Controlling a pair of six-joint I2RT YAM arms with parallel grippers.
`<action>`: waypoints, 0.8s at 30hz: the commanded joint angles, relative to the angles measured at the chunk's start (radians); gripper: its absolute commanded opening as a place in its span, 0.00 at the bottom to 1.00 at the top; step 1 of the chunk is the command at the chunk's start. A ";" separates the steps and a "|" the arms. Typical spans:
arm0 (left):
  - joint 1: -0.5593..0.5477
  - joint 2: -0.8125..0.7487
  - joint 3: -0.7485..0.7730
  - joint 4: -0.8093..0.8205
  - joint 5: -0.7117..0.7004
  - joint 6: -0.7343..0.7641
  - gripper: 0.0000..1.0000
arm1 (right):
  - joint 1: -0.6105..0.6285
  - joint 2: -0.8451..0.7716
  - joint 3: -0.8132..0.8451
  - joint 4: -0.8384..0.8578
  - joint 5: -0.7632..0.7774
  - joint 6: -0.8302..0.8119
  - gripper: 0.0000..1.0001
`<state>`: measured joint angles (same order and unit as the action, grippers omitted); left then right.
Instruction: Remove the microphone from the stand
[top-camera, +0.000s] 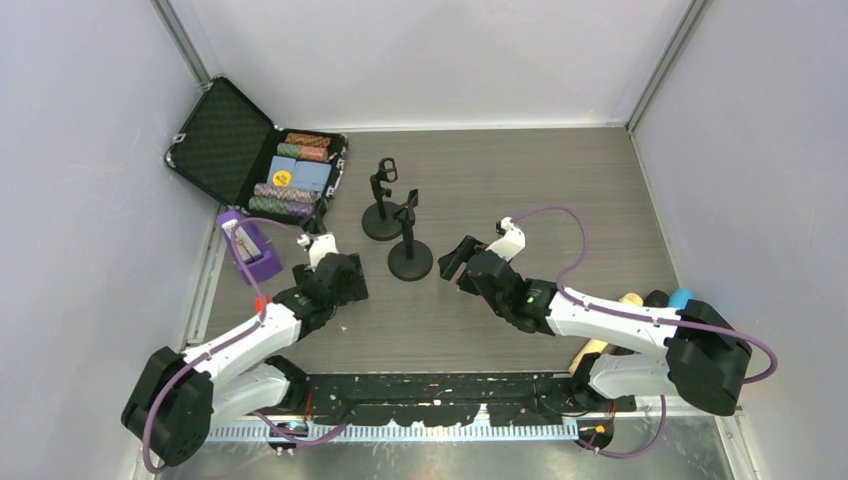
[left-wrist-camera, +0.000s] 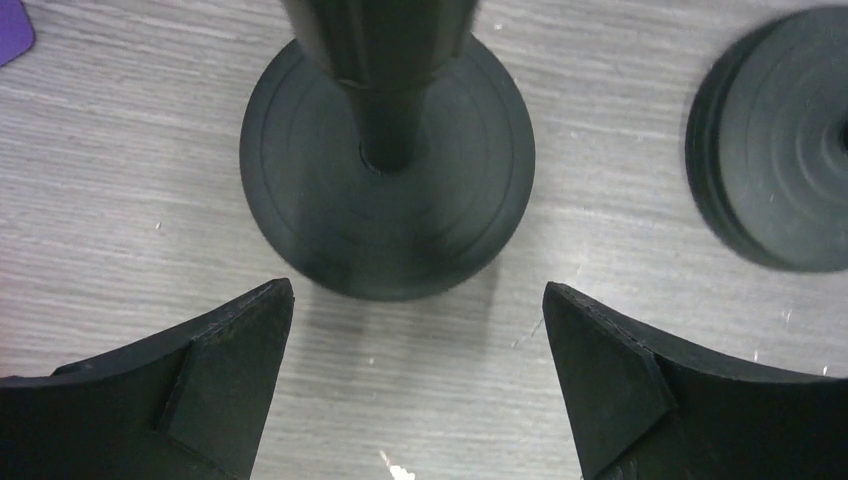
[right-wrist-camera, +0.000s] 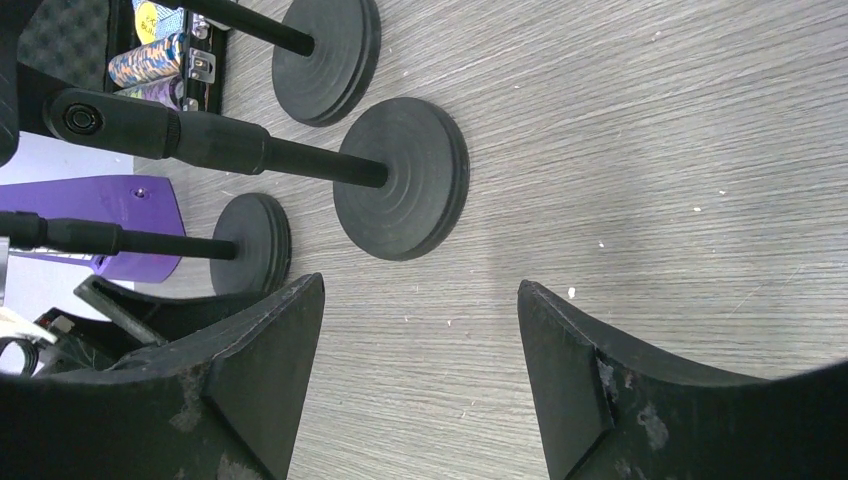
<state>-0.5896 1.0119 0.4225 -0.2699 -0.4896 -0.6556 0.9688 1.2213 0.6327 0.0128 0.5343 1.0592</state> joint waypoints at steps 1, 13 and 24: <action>0.058 0.052 0.012 0.142 0.076 -0.032 1.00 | 0.004 -0.014 0.038 -0.005 0.021 -0.008 0.77; 0.059 0.191 -0.007 0.412 0.277 0.026 1.00 | 0.004 0.007 0.050 -0.040 0.033 -0.002 0.77; 0.056 0.093 0.035 0.348 0.469 0.062 1.00 | 0.002 -0.082 0.081 -0.141 0.126 -0.086 0.77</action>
<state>-0.5343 1.2041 0.4248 0.0914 -0.1165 -0.6151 0.9688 1.2118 0.6685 -0.0807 0.5682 1.0256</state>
